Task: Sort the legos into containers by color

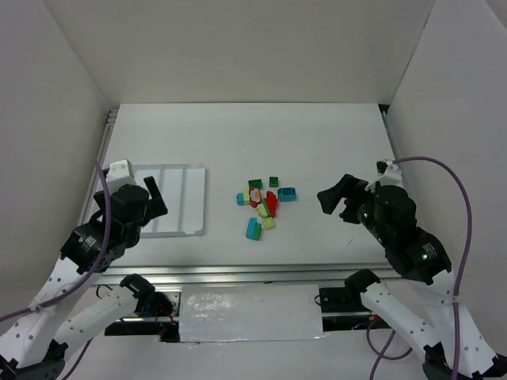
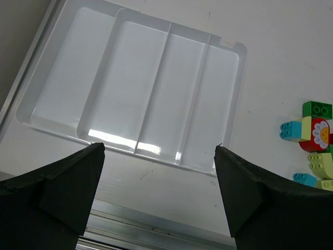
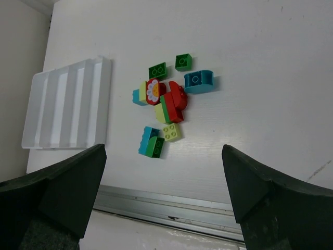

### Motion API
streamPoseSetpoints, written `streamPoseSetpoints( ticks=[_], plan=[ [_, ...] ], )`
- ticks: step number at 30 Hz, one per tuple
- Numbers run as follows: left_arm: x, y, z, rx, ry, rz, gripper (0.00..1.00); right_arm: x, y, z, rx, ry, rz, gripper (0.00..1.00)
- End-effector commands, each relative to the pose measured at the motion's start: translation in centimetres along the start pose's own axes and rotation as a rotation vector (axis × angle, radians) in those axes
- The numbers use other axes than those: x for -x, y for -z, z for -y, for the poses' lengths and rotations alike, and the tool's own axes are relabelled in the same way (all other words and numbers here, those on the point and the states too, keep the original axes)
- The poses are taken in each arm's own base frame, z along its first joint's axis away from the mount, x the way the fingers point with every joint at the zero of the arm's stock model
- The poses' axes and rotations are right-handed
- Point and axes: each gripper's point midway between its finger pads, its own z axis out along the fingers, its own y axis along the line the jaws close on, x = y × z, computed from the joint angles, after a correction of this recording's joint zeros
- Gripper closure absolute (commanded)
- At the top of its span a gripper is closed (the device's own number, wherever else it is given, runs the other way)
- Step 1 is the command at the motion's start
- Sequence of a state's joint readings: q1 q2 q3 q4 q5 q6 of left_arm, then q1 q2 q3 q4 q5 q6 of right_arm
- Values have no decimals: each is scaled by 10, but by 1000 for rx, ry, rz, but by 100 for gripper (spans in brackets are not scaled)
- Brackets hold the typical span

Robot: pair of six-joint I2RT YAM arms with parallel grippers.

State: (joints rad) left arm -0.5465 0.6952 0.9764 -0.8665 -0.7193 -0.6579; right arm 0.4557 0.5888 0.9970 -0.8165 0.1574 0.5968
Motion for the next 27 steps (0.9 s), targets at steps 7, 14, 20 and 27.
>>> streamPoseSetpoints(
  ticks=[7, 14, 20, 27],
  plan=[
    [8, -2, 6, -6, 8, 14, 1, 12, -38, -43, 135, -46, -1, 0],
    [3, -5, 8, -4, -17, -8, 1, -10, -147, -38, -137, 72, -259, 0],
    [4, -5, 13, -41, -27, -3, 0, -22, -234, -23, -341, 190, -348, 14],
    [-1, -9, 27, -101, -67, -38, 1, -59, -288, -12, -387, 231, -448, 25]
  ],
)
